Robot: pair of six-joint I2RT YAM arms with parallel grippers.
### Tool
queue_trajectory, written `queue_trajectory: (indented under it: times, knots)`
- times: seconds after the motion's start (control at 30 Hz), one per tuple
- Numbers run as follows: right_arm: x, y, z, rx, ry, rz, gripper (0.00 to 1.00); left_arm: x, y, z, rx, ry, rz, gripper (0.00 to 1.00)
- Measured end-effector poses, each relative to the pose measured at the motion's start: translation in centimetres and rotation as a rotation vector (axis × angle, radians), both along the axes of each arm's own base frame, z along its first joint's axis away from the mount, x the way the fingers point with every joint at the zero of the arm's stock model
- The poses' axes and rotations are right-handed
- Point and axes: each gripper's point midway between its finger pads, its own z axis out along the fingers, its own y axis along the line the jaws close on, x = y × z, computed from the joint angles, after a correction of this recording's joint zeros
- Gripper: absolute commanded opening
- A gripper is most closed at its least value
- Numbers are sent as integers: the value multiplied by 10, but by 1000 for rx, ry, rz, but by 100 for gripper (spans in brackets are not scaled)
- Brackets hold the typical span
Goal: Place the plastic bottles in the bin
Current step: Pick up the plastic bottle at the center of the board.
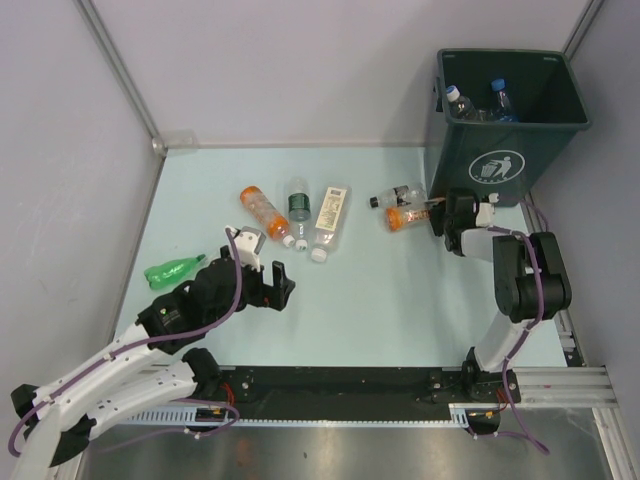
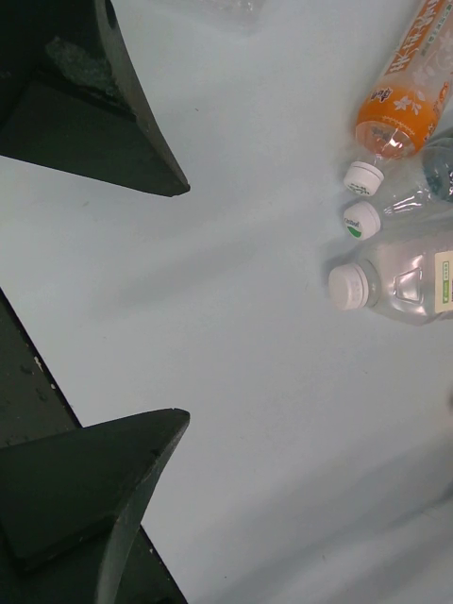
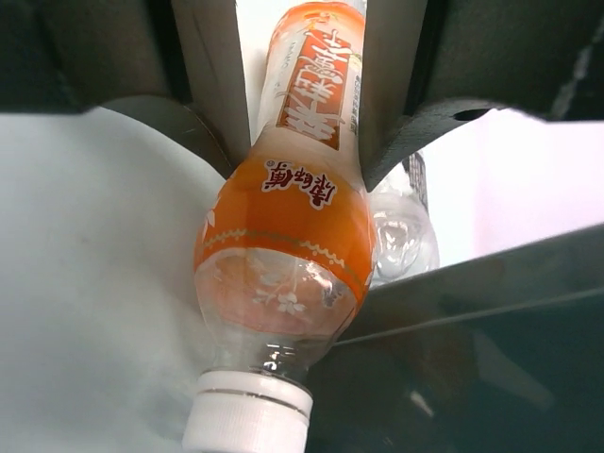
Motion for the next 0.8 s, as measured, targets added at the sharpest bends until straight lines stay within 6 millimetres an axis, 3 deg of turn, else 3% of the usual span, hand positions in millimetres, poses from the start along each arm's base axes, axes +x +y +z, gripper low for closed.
queue_trajectory:
  times: [0.1,0.2,0.43,0.57,0.7,0.8]
  knots:
    - [-7,0,13,-51,2,14,27,0,0,0,0,0,0,100]
    - [-13,4,42,-98,-38,30,25,0,0,0,-2,-1,-1,100]
    - [-41,19,163,-197,-290,88,24,-1,2,5,-18,-12,-1,100]
    - [-66,13,227,-240,-442,88,24,-2,3,8,-29,-19,-1,100]
    - [-91,4,279,-307,-558,84,26,-2,3,9,-34,-23,-1,100]
    - [-100,-4,323,-381,-635,71,27,-3,4,10,-38,-26,0,100]
